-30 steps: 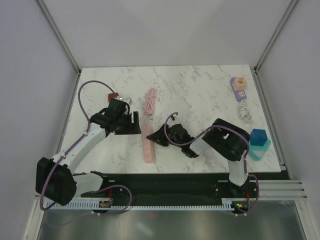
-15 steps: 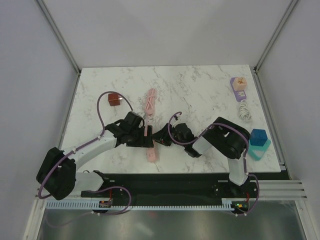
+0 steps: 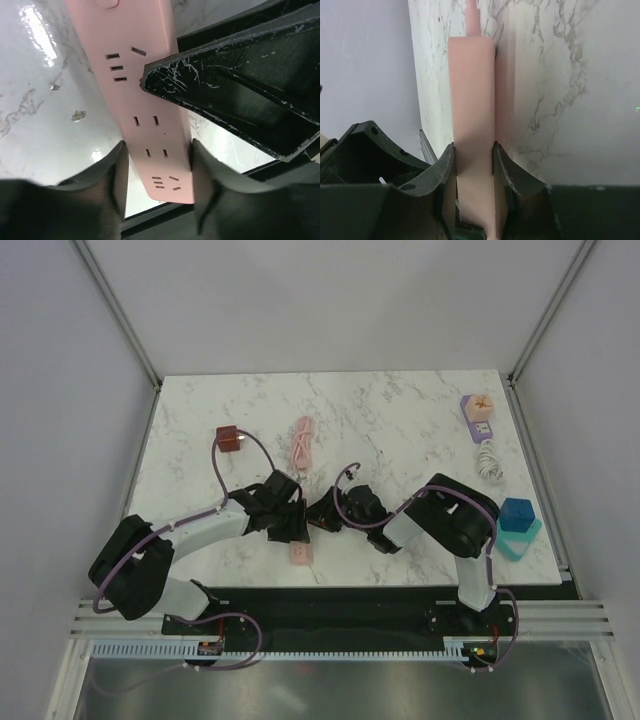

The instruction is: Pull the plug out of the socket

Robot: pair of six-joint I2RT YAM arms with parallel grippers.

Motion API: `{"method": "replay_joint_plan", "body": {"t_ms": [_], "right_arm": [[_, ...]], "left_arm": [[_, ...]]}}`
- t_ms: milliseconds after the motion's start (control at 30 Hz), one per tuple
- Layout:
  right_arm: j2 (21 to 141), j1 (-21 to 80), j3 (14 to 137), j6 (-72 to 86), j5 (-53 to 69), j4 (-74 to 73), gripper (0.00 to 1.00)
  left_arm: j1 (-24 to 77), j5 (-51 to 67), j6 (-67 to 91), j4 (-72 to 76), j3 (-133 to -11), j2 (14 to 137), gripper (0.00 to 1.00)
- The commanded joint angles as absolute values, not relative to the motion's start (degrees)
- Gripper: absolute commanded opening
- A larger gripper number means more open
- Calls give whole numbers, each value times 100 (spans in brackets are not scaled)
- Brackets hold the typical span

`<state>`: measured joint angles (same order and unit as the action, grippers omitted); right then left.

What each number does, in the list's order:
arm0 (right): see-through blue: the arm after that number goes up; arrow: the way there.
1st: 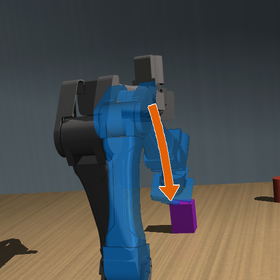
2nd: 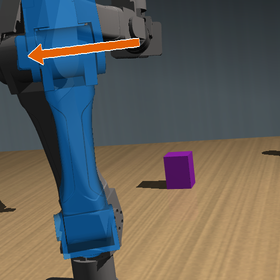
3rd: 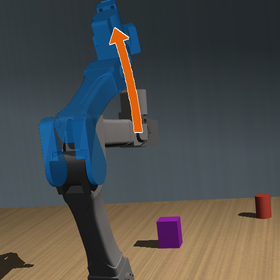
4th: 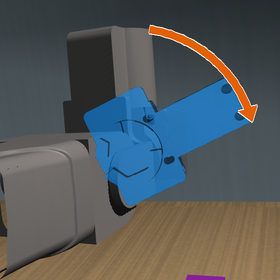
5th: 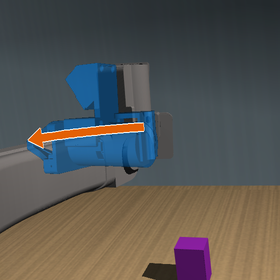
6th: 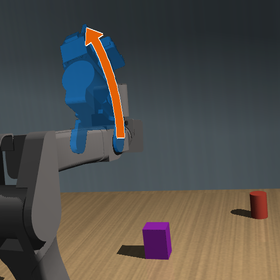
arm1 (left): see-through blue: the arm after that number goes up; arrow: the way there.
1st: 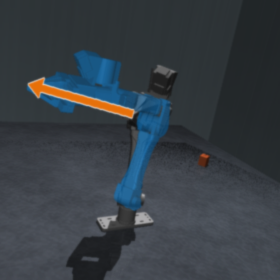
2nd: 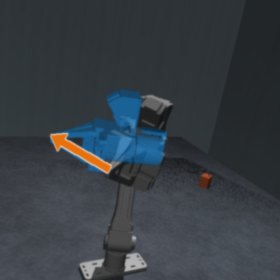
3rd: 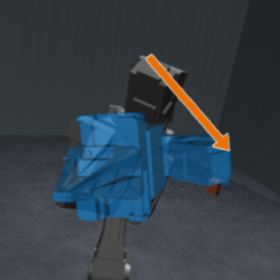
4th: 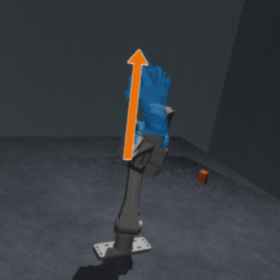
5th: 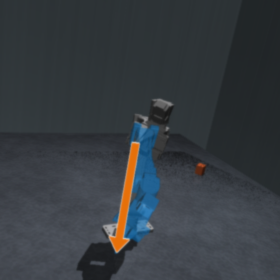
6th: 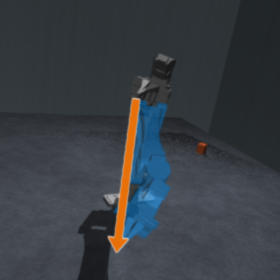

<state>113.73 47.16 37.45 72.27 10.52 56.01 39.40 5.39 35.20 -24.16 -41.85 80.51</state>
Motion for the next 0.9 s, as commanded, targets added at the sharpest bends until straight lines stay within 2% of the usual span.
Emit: {"method": "replay_joint_plan", "body": {"t_ms": [0,67,100,200,333,467,667,733,867], "right_arm": [[11294,4623,4147,6989,1037,4698,28],[11250,4553,4567,6558,1081,4238,39],[11215,4509,4866,6217,1072,3801,47],[11136,4404,5246,5802,941,2974,60],[11127,4061,6001,5152,730,2006,79],[11705,3727,7667,4255,484,794,83],[13065,3516,9864,3867,527,222,86],[13445,3507,10621,3928,580,45,84],[13939,3551,10978,4183,502,-123,77]], "left_arm": [[3929,-489,3534,-2890,-4455,8244,41],[3929,-894,3446,-3347,-4684,8340,32],[3929,-1079,3376,-3566,-4789,8358,23],[3929,-1395,3322,-3822,-4886,8385,2],[3929,-2073,3384,-4253,-4992,8411,2],[3929,-2495,3480,-4640,-5229,8543,2],[3937,-2847,3515,-4843,-5467,8648,2],[3946,-2918,3507,-4913,-5502,8657,2],[3955,-3120,3533,-5001,-5546,8701,2]]}}
